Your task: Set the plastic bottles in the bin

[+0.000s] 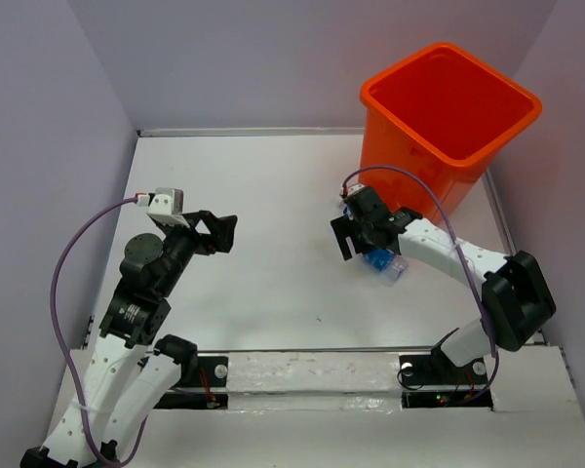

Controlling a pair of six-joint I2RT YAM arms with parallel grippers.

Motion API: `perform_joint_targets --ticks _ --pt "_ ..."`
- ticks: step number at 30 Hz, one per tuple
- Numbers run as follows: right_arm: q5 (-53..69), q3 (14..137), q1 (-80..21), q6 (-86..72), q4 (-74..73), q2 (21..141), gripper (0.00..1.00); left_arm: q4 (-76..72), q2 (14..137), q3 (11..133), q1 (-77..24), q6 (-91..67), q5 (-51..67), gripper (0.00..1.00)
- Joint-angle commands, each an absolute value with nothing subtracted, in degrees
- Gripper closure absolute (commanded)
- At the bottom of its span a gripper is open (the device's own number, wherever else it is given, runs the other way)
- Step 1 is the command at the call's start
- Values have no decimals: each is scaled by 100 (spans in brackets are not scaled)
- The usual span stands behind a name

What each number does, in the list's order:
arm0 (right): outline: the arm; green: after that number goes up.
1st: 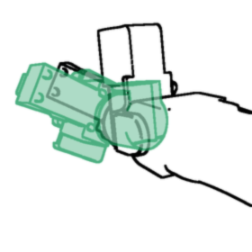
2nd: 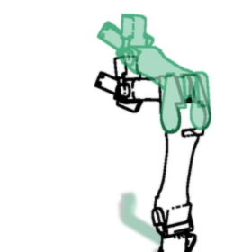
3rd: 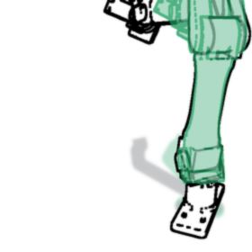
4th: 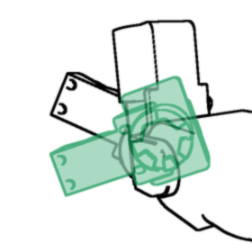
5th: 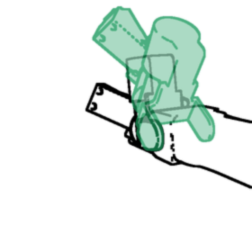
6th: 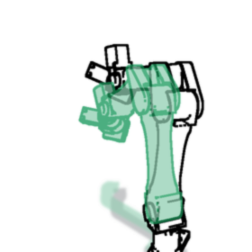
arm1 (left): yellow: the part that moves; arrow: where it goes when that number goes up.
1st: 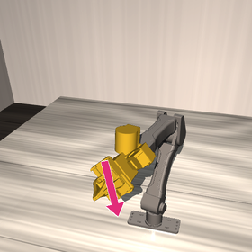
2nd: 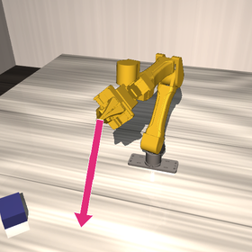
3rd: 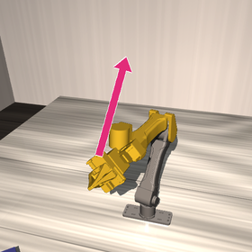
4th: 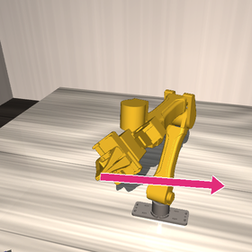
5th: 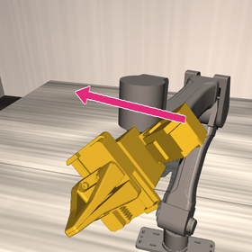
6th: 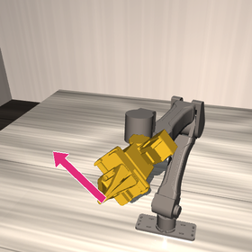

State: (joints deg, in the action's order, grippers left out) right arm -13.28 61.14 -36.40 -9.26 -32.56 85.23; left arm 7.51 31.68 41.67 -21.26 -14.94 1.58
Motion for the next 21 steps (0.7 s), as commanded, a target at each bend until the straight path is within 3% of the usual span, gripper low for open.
perform_joint_targets --ticks 1,11,20,21 --pt "-1591 6328 -3639 -853 -3261 8815 13 475 3208 4131 -2083 -1468 264 1" --pt "-1819 6451 -3639 -756 -3287 9527 13 448 3225 4122 -2074 -1477 325 1" --pt "-1495 6442 -3814 -896 -3050 9703 26 457 3199 4122 -2074 -1485 325 1" --pt "-1477 6442 -3867 -914 -3024 9668 33 457 3199 4131 -2074 -1477 316 1"
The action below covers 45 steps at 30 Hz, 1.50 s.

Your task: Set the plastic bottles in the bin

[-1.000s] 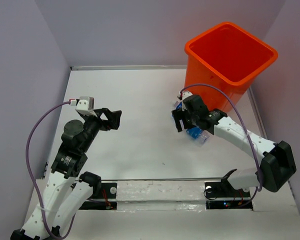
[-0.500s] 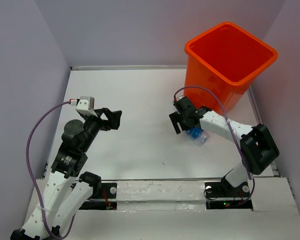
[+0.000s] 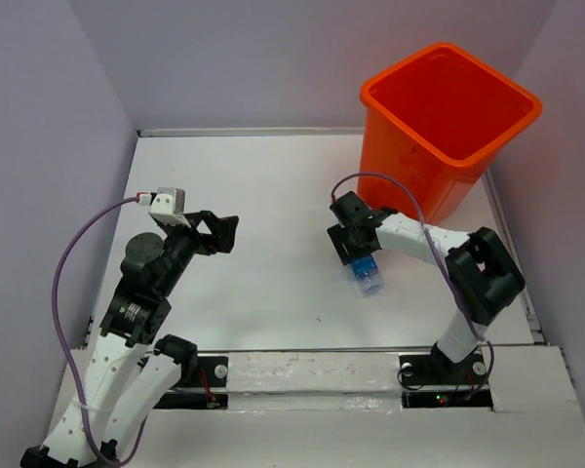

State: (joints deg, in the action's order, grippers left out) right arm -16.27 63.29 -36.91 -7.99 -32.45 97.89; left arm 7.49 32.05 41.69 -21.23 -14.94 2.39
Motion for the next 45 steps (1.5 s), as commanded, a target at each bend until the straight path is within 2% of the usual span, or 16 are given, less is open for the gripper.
perform_joint_targets --ticks 1,2,5,14,17,19,23,24,29,31,33,34,36,39,42,45 --pt "-1477 6434 -3867 -958 -3015 9633 36 448 3199 4131 -2074 -1477 316 1" --pt "-1468 6425 -3928 -984 -2989 9528 42 448 3199 4122 -2074 -1485 316 1" --pt "-1380 6451 -4086 -1063 -2979 9256 51 448 3190 4122 -2074 -1485 316 1" --pt "-246 7487 -4377 -740 -2427 7411 58 457 3217 4122 -2057 -1485 343 1" --pt "-1122 8277 -4377 -196 -2268 7304 59 457 3208 4122 -2057 -1485 343 1" --pt "-2395 8945 -4377 208 -2066 7383 60 457 3191 4122 -2065 -1494 360 1" --pt "-3960 9825 -4106 1629 -926 7611 61 448 3147 4122 -2065 -1494 404 1" --pt "-4051 9974 -3643 1809 -375 7759 61 448 3129 4122 -2057 -1485 422 1" --pt "-3876 11126 -1953 1871 -246 8594 61 431 2997 4113 -2065 -1485 492 1" --pt "-3964 11101 -1576 1986 -246 8875 58 431 2953 4113 -2057 -1494 510 1" --pt "-3938 10978 -1503 1908 -263 8877 46 422 2918 4113 -2057 -1503 492 1" --pt "-3929 10969 -1503 1899 -351 8868 18 413 2918 4113 -2057 -1503 518 1" --pt "-3641 11413 -1503 1514 -1276 8877 3 404 2935 4113 -2065 -1494 545 1" --pt "-2807 11663 -1695 1081 -2011 8641 4 404 2971 4113 -2057 -1503 615 1" --pt "-2288 11050 -2973 1169 -2091 8193 11 396 2962 4122 -2057 -1503 598 1" --pt "-1575 10075 -3698 775 -2574 8095 15 404 2927 4113 -2048 -1494 510 1"
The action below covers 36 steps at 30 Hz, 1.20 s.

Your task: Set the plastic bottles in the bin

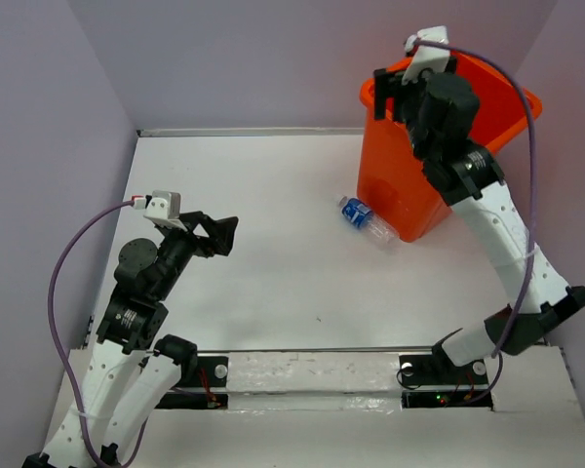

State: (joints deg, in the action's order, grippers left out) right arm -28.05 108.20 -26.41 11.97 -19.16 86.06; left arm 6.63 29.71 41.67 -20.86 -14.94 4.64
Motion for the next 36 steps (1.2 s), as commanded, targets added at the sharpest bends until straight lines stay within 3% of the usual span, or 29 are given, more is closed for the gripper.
perform_joint_targets --ticks 1,9,20,29,33,35,36 --pt "-1486 9472 -4005 669 -2645 8130 15 413 2909 4113 -2048 -1485 466 1" --pt "-2652 7428 -4175 492 -2733 8762 7 422 2936 4122 -2039 -1494 483 1" --pt "-3708 7339 -3920 712 -2900 10036 2 422 2856 4104 -2039 -1494 457 1" --pt "-3770 7383 -3560 799 -2435 10687 4 413 2848 4113 -2048 -1494 510 1" --pt "-3711 7532 -3507 914 -2250 11004 10 413 2865 4122 -2039 -1494 545 1" --pt "-3473 7532 -3507 827 -2250 11039 19 413 2865 4113 -2048 -1494 545 1" --pt "-3228 7524 -3507 678 -2241 11013 28 413 2857 4113 -2048 -1494 545 1"
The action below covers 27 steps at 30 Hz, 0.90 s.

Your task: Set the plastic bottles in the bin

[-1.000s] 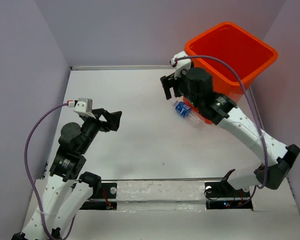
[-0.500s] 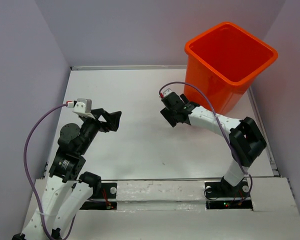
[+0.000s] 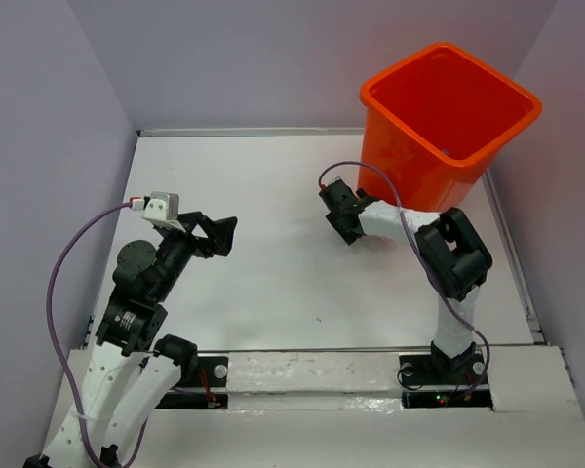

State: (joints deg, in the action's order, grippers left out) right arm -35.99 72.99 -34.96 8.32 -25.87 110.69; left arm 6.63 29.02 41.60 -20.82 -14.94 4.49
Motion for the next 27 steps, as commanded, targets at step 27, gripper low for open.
perform_joint_targets --ticks 27 --pt "-4201 9667 -3544 2188 685 7609 65 431 2918 4104 -2030 -1485 466 1"
